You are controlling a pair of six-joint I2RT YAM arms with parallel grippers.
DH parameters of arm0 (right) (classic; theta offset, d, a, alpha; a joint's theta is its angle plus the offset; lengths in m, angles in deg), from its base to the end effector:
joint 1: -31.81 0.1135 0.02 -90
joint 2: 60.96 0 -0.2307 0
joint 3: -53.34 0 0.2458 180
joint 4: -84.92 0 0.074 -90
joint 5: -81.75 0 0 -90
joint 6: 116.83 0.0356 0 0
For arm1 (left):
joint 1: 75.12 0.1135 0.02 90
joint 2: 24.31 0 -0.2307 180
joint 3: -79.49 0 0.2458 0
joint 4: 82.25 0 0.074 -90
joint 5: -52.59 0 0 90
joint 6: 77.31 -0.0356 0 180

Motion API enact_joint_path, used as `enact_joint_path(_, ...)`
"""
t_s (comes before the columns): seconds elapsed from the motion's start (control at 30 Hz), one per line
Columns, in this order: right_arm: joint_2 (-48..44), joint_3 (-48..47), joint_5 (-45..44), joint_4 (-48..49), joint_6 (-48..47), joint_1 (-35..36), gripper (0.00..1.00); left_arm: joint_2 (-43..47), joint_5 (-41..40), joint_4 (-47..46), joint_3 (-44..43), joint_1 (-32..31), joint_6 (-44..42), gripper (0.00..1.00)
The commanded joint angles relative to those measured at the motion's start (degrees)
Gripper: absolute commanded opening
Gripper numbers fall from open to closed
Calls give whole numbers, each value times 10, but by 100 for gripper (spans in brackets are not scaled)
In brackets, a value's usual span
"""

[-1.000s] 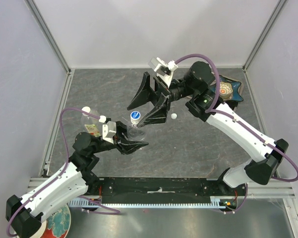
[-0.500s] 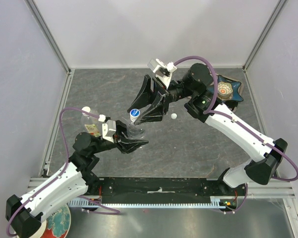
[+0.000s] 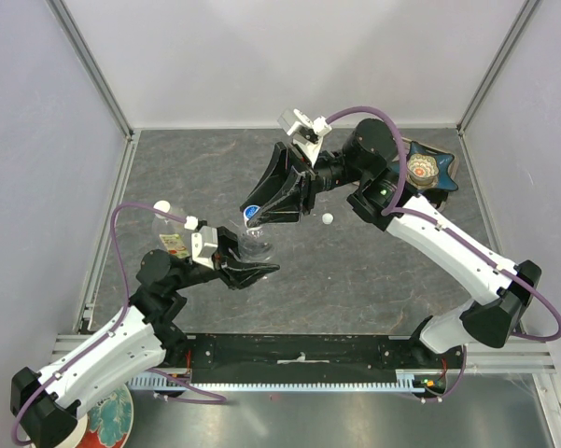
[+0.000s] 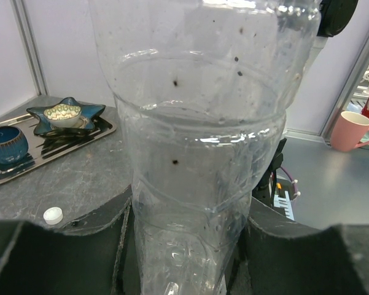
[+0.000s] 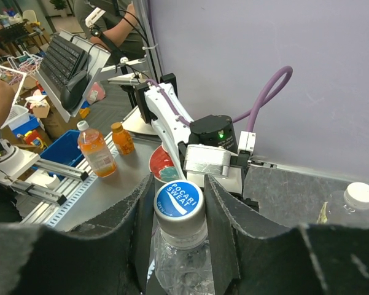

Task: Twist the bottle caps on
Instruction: Screw the bottle cap onto the plastic bottle.

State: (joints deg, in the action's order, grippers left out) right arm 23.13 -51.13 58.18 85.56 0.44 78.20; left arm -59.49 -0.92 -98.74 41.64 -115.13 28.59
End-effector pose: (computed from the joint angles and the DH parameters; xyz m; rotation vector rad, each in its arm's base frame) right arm 0.1895 0.2463 0.4602 -1.3467 1.0081 1.7008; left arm 0.1196 -0.1280 0.2915 0.8454 1.1250 -1.2134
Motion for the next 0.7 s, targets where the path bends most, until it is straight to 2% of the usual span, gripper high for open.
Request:
enact_joint_path(0.0, -4, -13, 14, -48, -50, 4, 42, 6, -35, -27, -16, 2, 30, 2)
enact_joint_path(0.2, -7, -16, 3, -92, -76, 4, 37, 7, -44, -27, -18, 3, 30, 2)
enact_joint_path(0.4, -8, -18, -12, -138, -110, 3, 25, 9, -67, -27, -20, 3, 32, 2)
enact_joint_path(0.67, -10, -14, -108, -249, -177, 3, 7, 8, -128, -27, -26, 4, 5, 2)
